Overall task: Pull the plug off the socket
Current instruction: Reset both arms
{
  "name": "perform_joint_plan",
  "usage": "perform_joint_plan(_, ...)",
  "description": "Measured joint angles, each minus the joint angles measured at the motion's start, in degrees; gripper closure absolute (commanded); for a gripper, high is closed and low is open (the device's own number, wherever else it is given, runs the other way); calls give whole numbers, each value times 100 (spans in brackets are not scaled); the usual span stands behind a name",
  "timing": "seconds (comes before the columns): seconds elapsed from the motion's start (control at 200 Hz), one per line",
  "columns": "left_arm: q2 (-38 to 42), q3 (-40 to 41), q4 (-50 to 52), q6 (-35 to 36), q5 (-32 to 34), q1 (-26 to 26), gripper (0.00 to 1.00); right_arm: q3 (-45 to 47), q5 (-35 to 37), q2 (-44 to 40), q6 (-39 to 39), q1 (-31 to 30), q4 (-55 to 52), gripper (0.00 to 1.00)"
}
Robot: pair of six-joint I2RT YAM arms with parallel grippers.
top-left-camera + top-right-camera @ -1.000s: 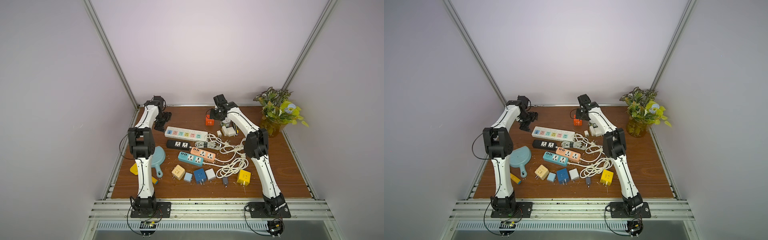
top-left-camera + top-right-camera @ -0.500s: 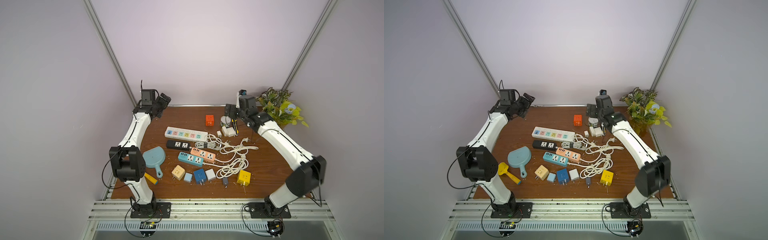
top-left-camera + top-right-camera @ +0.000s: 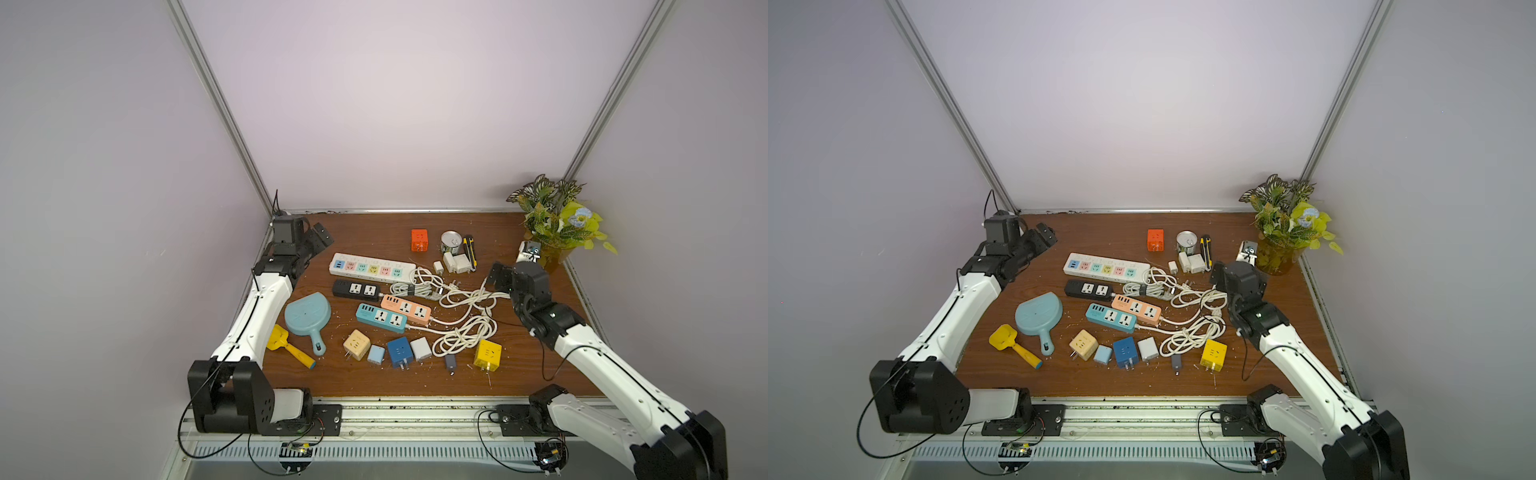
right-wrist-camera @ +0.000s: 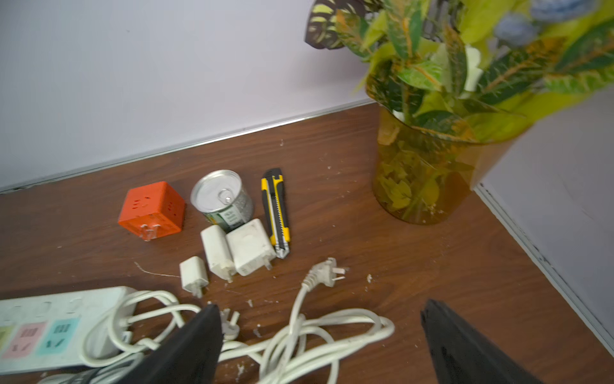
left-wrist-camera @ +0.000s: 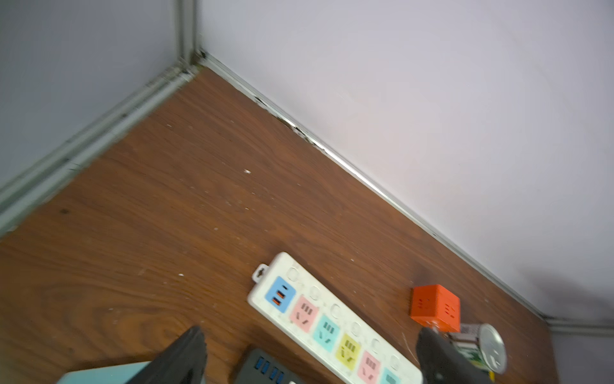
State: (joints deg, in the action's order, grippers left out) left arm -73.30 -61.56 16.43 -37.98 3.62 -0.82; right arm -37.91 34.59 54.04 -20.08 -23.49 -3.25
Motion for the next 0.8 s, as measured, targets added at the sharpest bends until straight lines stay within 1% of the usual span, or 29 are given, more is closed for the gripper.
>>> perform_joint_plan(0.07,562,815,-404,92,450,2,0,389,15,-120,186,105,361,1)
perform_joint_plan(0.145,1327,1930,-1106,262,1021,0,0,787,4,-87,463,197,863,1)
perform_joint_plan(0.205,1849,2800,-1759,531,1539,0,0,1137,-26,-31,708,269,1300,1)
perform_joint_plan(0.29,2057,3574,-2529,1106,2024,2,0,1611,-140,195,1043,433,1915,1)
perform_joint_plan(0.4,1720,4081,-3526,2006,2352,0,0,2079,-415,612,1355,719,2634,1)
perform_joint_plan(0.505,1108,4374,-4610,2741,2387,2,0,2350,-769,1104,1672,938,3423,1)
perform_joint_plan(0.665,107,4621,-5998,3204,2326,0,0,2332,-1346,1856,2087,1235,4511,1)
perform_joint_plan(0.801,-487,4656,-6784,3480,2107,0,0,2330,-1899,2323,2243,1547,5248,1)
